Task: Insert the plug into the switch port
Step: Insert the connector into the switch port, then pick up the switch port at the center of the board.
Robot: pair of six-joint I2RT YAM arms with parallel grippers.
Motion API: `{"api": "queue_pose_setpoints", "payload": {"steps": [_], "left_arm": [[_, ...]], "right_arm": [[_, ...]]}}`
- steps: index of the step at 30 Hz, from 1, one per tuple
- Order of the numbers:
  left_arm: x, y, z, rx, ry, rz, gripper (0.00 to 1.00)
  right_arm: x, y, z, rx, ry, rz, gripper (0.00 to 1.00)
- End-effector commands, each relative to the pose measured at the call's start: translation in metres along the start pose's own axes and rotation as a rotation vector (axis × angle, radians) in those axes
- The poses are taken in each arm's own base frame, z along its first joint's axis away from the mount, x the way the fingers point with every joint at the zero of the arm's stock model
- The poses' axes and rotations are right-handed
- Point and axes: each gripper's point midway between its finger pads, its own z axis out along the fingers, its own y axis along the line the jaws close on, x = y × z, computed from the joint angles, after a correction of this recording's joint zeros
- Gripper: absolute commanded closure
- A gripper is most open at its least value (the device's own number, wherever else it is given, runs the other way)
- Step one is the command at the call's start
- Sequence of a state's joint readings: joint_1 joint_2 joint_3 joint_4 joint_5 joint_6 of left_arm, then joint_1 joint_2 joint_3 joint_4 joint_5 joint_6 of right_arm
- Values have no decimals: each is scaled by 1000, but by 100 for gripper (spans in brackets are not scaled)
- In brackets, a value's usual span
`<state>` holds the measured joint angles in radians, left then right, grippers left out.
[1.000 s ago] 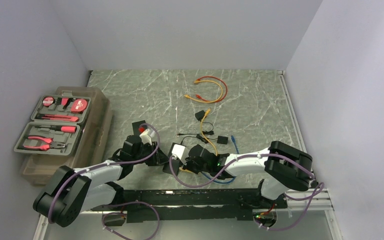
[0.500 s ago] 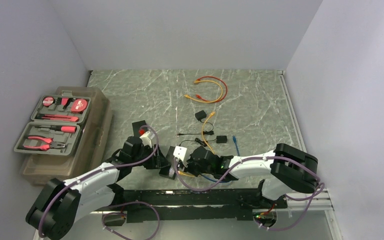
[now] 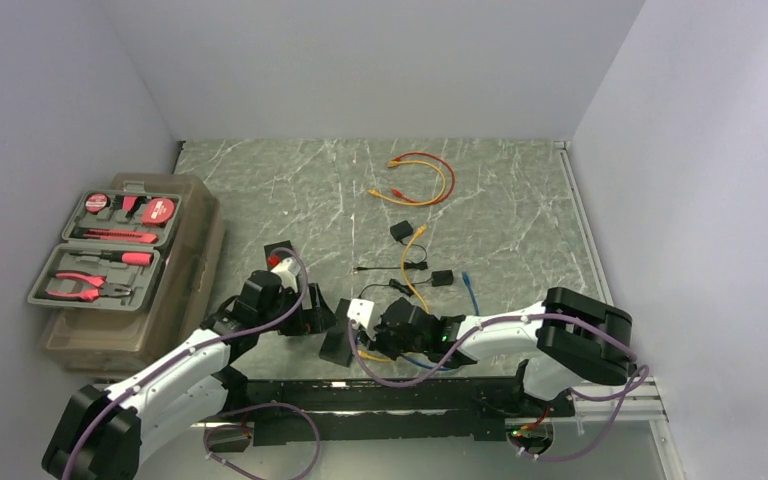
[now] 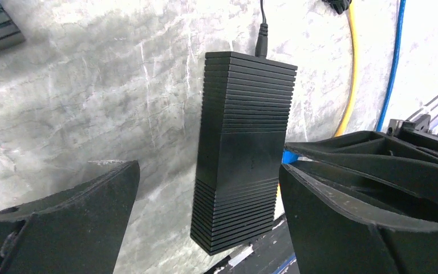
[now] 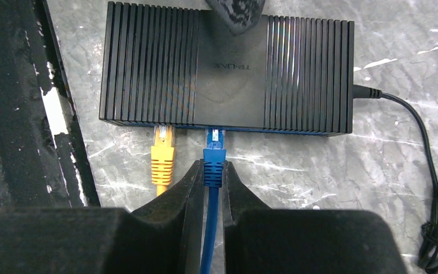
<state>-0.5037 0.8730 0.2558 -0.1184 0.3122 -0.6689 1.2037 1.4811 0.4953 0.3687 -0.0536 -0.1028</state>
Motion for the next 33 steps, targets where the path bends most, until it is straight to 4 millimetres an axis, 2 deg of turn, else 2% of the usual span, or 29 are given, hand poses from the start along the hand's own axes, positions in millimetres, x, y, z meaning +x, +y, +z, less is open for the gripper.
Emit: {"api": "queue_pose_setpoints", "payload": {"steps": [1, 2, 3, 6, 8, 14, 18, 22, 27, 29, 30, 33], "left_arm": [[-14, 0, -8, -49, -43, 13, 1], [-16, 0, -10, -51, -50, 16, 1], [-17, -1, -11, -52, -55, 18, 1], [-20, -3, -14, -54, -70, 23, 1], [-22, -4, -15, -51, -77, 27, 1], [-23, -5, -17, -45, -83, 35, 1], [-24, -7, -18, -31, -88, 49, 1], [-24, -10, -19, -11, -98, 57, 1], [-25, -10, -20, -8, -113, 63, 1], [-25, -10, -20, -8, -113, 66, 1], [-25, -9, -20, -8, -112, 68, 0], [-24, -10, -20, -1, -111, 71, 0]], "right_arm": [[-11, 4, 8, -17, -10, 8, 100], [-9, 4, 9, -21, 2, 7, 100], [-11, 5, 9, -25, 6, 6, 95], [-18, 4, 6, -22, -14, 2, 74], [-25, 2, 2, -12, -30, -4, 64], [-42, -12, -21, 61, -51, -20, 50], [-59, -39, -50, 206, -95, -31, 41], [-79, -76, -87, 376, -165, -4, 37], [-101, -137, -133, 583, -235, 121, 33], [-108, -157, -149, 666, -266, 172, 26], [-111, -165, -153, 691, -274, 189, 23], [-118, -180, -158, 724, -265, 197, 21]]}}
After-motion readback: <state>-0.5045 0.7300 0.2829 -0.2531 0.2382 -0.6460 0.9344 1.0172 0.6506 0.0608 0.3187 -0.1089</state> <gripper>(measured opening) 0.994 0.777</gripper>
